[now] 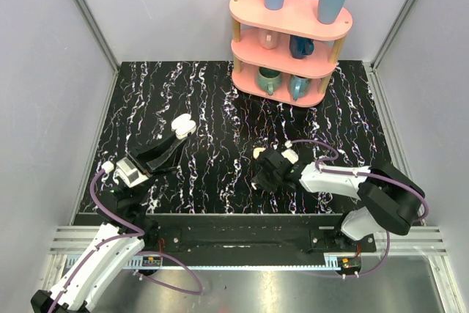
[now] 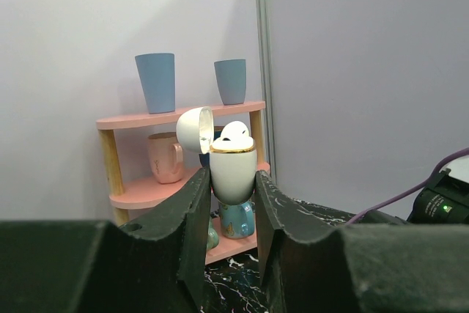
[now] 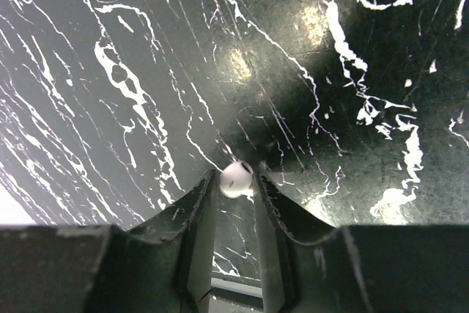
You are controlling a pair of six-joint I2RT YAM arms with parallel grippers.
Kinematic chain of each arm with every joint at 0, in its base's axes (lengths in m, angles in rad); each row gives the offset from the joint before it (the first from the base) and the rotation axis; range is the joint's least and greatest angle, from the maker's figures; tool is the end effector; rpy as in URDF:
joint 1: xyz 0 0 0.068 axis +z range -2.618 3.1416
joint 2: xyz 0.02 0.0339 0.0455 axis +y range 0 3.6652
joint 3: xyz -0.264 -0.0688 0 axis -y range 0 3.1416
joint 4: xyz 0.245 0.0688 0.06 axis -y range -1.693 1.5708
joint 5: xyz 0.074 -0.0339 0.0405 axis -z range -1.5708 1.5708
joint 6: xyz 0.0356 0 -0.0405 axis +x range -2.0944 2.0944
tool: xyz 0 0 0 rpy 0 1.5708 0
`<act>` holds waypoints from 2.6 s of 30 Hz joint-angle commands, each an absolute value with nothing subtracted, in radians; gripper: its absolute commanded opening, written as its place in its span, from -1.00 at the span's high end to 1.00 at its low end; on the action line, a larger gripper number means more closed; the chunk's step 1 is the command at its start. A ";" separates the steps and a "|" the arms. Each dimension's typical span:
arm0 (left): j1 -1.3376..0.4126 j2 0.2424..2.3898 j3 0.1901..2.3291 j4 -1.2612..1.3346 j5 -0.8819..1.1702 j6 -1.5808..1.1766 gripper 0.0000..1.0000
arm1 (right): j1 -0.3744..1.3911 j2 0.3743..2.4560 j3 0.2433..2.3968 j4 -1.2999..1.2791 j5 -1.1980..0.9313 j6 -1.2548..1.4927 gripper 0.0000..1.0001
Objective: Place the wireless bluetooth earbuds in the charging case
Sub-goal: Place the left earbud at the center of the board, then pick up the left earbud from the center of the board.
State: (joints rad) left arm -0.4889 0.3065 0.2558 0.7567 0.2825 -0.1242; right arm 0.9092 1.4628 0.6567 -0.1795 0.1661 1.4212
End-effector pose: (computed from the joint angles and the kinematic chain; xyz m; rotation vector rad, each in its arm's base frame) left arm 0.0822 -0.0550 0.3109 0.4249 0.8137 -0.6926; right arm 0.1673 0.2053 0.1498 0.7456 2.5823 0.6555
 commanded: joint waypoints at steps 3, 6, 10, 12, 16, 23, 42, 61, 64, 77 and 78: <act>-0.486 0.296 0.271 0.793 0.268 -0.130 1.00 | 0.916 1.488 0.689 -0.170 0.181 1.388 0.21; -0.488 0.296 0.272 0.793 0.268 -0.129 1.00 | 0.916 1.456 0.693 -0.181 0.199 1.342 0.14; -0.486 0.299 0.272 0.793 0.268 -0.126 1.00 | 0.923 1.388 0.721 -0.198 0.238 1.183 0.00; -0.486 0.299 0.272 0.792 0.267 -0.123 1.00 | 0.923 1.371 0.750 -0.193 0.230 1.087 -0.09; -0.486 0.308 0.276 0.799 0.271 -0.126 1.00 | 0.923 1.417 0.839 -0.317 0.215 0.905 -0.03; -0.486 0.311 0.284 0.787 0.275 -0.121 1.00 | 0.933 1.544 0.922 -0.405 0.216 0.838 0.08; -0.486 0.327 0.285 0.788 0.273 -0.121 1.00 | 0.969 1.669 1.011 -0.471 0.202 0.741 0.09; -0.488 0.318 0.281 0.788 0.267 -0.123 1.00 | 0.973 1.716 1.025 -0.480 0.218 0.744 0.23; -0.486 0.318 0.282 0.787 0.268 -0.124 1.00 | 0.974 1.720 1.026 -0.485 0.219 0.749 0.26; -0.486 0.316 0.285 0.779 0.271 -0.123 1.00 | 0.974 1.721 1.029 -0.494 0.225 0.747 0.48; -0.486 0.318 0.285 0.778 0.273 -0.123 1.00 | 0.973 1.720 1.031 -0.497 0.230 0.747 0.60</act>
State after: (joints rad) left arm -0.4889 0.3222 0.2558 0.7494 0.2825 -0.1238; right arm 0.9623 1.7153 1.0023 -0.4755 0.2005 0.7555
